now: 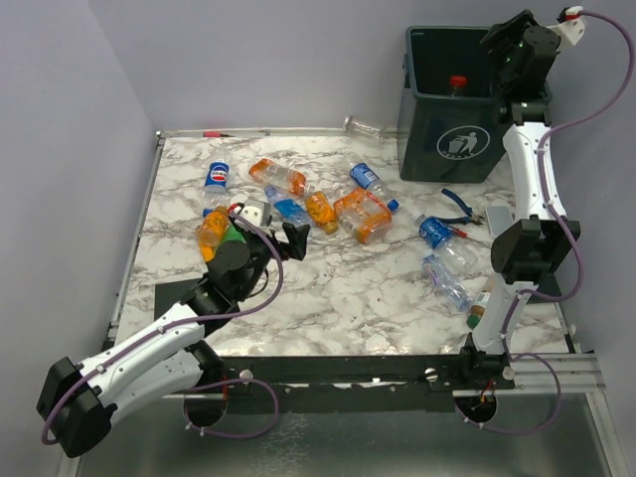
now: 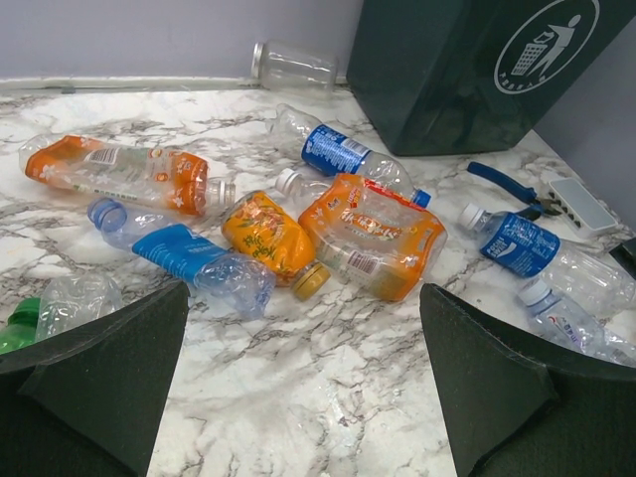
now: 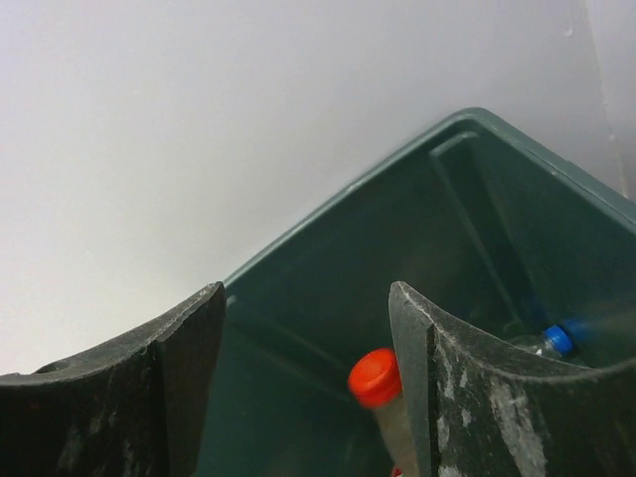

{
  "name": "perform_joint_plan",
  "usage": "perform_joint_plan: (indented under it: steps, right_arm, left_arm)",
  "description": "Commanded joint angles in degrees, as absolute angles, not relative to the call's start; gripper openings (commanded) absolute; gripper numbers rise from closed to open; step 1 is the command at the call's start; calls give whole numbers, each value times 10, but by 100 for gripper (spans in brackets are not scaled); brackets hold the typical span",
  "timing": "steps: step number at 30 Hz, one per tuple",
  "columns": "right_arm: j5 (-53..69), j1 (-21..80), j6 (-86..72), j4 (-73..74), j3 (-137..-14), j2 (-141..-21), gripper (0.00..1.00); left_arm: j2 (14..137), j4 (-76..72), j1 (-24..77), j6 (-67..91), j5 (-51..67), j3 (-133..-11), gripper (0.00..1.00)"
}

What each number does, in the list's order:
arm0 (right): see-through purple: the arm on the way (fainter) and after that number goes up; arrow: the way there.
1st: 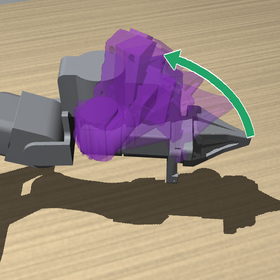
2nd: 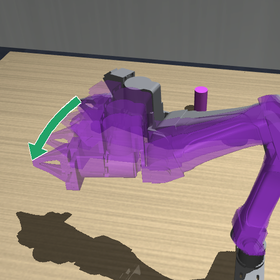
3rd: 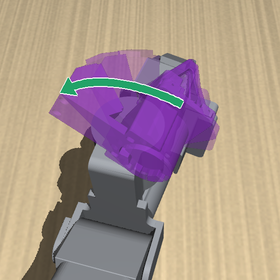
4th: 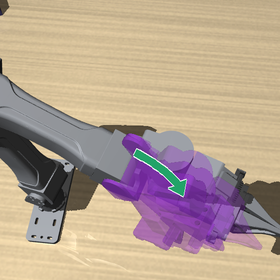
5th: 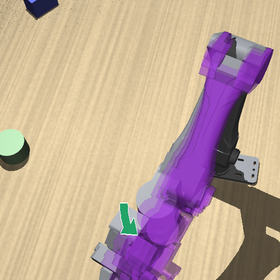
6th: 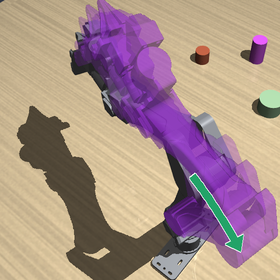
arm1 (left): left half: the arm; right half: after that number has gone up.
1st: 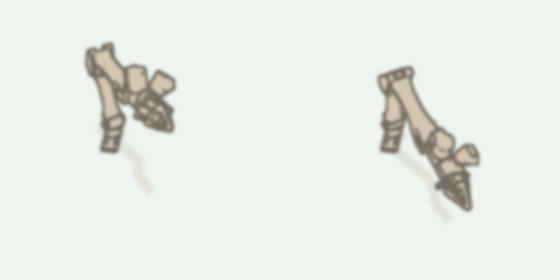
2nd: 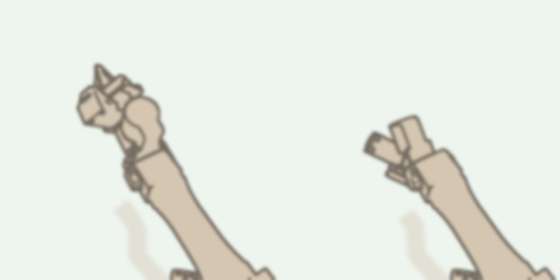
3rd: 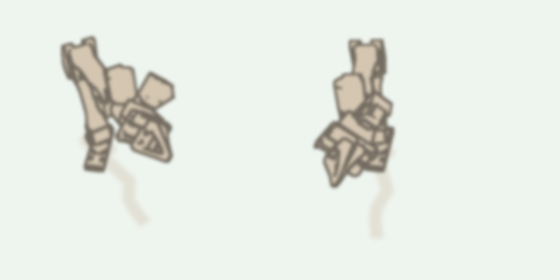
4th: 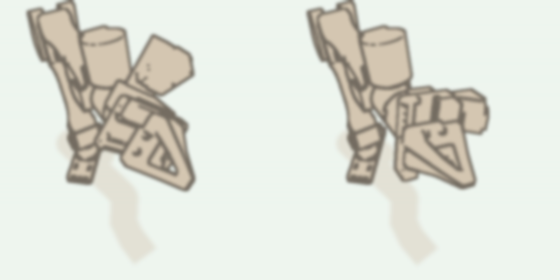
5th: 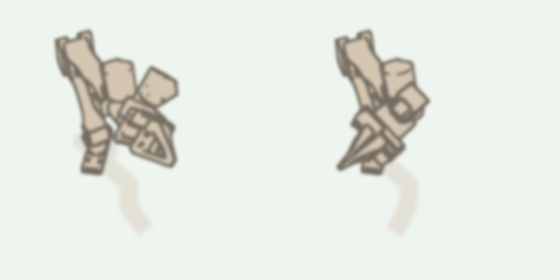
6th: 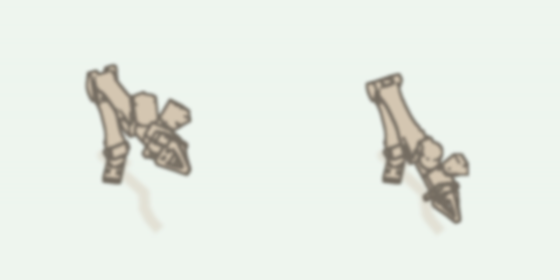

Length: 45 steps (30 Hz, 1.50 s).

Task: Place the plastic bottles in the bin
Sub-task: Place the plastic bottle in the trash bin, then pick up the plastic bottle at the center of the board.

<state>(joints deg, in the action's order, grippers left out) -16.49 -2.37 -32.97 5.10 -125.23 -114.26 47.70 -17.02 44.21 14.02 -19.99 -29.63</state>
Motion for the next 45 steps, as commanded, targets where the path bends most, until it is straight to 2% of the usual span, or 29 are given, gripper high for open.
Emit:
perform_joint_plan:
  steps: [1,6,12,19,23,28,35,40,45]
  right_arm:
    - [-133,-26,-337,80,-1303,-1121,72]
    - [-88,-13,-363,62,-1262,-1033,73]
    - [-59,94,-304,-35,-1037,-852,74]
    - [-48,260,-284,-42,-769,-693,73]
    - [-18,283,-310,-17,-643,-640,74]
    - [-40,284,-346,81,-555,-639,78]
    - [-25,283,-393,-20,-389,-565,79]
    - [30,284,-394,-2,-367,-555,79]
    - [28,284,-394,34,-349,-525,79]
  left_arm:
    - [476,-160,438,136,-208,-317,99]
    - [482,-151,438,139,-236,-320,99]
    - [528,-86,438,153,-331,-352,99]
    - [574,-14,437,166,-414,-388,99]
    - [569,-2,436,164,-437,-384,99]
    - [590,45,415,220,-383,-410,99]
    - [738,87,363,319,-245,-509,99]
    - [815,66,355,404,-253,-562,99]
    - [886,64,340,510,-261,-596,99]
